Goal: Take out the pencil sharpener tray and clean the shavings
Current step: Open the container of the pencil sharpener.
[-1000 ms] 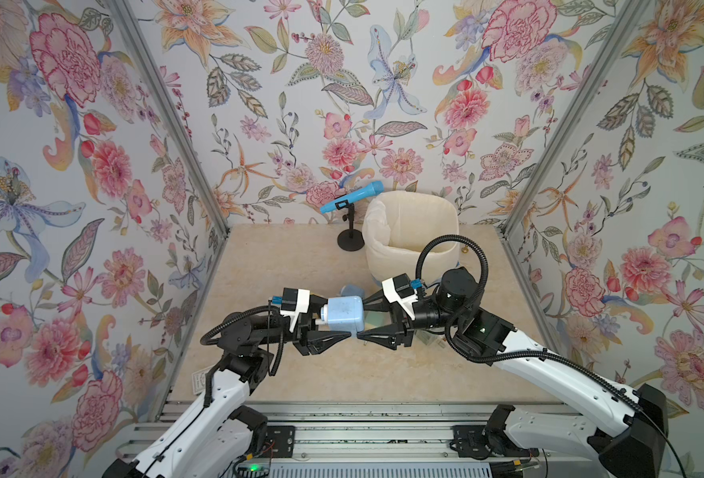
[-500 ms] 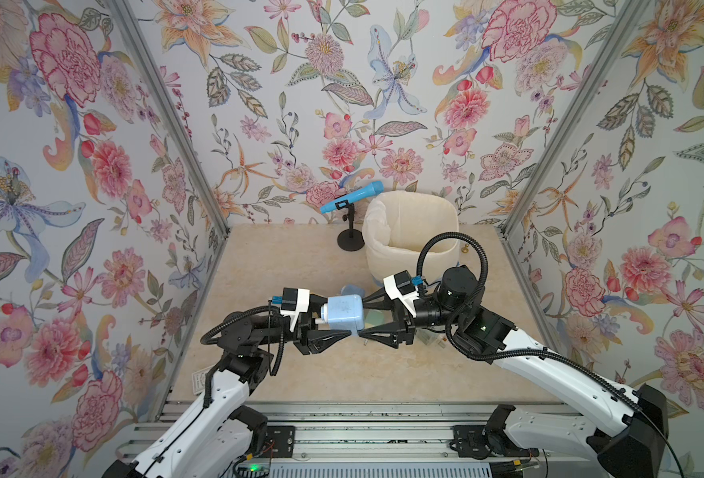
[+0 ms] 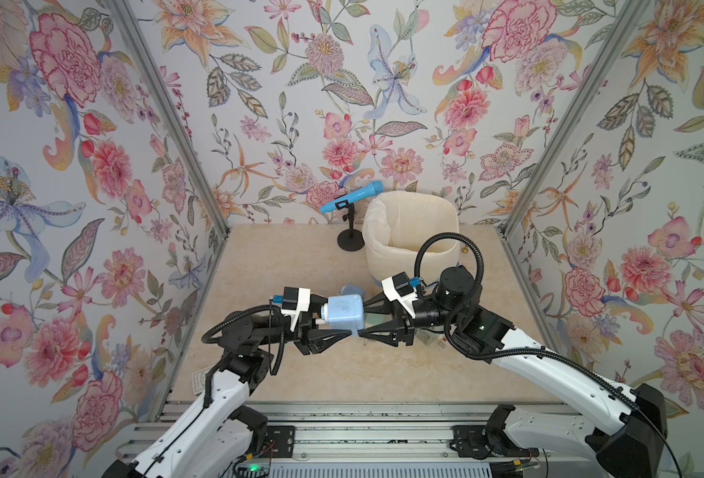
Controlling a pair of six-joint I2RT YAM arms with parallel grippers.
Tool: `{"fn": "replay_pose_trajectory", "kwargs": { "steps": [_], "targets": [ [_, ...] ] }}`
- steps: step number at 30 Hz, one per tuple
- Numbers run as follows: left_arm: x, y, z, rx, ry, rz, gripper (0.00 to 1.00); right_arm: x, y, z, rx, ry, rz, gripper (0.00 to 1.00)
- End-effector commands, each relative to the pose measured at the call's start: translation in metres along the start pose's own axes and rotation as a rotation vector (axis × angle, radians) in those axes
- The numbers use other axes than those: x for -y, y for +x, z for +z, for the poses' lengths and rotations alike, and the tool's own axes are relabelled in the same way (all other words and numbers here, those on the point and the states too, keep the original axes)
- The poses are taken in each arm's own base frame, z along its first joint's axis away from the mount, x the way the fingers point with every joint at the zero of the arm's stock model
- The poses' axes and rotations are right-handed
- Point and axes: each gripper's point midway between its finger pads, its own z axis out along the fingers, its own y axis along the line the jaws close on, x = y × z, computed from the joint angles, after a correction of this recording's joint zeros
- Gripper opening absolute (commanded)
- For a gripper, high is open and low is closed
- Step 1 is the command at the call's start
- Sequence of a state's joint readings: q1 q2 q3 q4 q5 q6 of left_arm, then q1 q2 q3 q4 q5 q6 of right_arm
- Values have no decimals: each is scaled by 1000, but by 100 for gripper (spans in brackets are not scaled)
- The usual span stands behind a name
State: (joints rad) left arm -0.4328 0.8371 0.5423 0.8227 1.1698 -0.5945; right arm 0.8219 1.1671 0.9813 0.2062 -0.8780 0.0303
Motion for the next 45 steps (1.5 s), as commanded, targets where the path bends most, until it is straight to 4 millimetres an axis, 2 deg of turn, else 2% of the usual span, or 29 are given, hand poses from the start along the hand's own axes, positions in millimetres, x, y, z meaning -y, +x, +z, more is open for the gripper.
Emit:
{"fn": "replay_pose_trajectory", "kwargs": {
  "steps": [1, 16, 26, 32, 33, 45],
  "targets": [
    [4, -12, 2, 25, 4, 82, 35, 2, -13, -13, 40, 40, -18, 41],
    [-5, -2, 1, -8, -35, 94, 34, 13, -19, -40, 60, 107, -26, 40],
    [-13, -18, 2, -16, -54, 152, 34, 14, -25, -49, 70, 129, -53, 40],
    [-22, -19, -1, -22, -84, 155, 34, 15, -32, -54, 90, 146, -66, 39],
    [-23, -19, -1, -22, -90, 154, 34, 22, -33, -60, 95, 173, -68, 39],
    [-40, -23, -13, -5, -178, 162, 37, 35, -42, -73, 138, 243, -86, 37]
  ]
}}
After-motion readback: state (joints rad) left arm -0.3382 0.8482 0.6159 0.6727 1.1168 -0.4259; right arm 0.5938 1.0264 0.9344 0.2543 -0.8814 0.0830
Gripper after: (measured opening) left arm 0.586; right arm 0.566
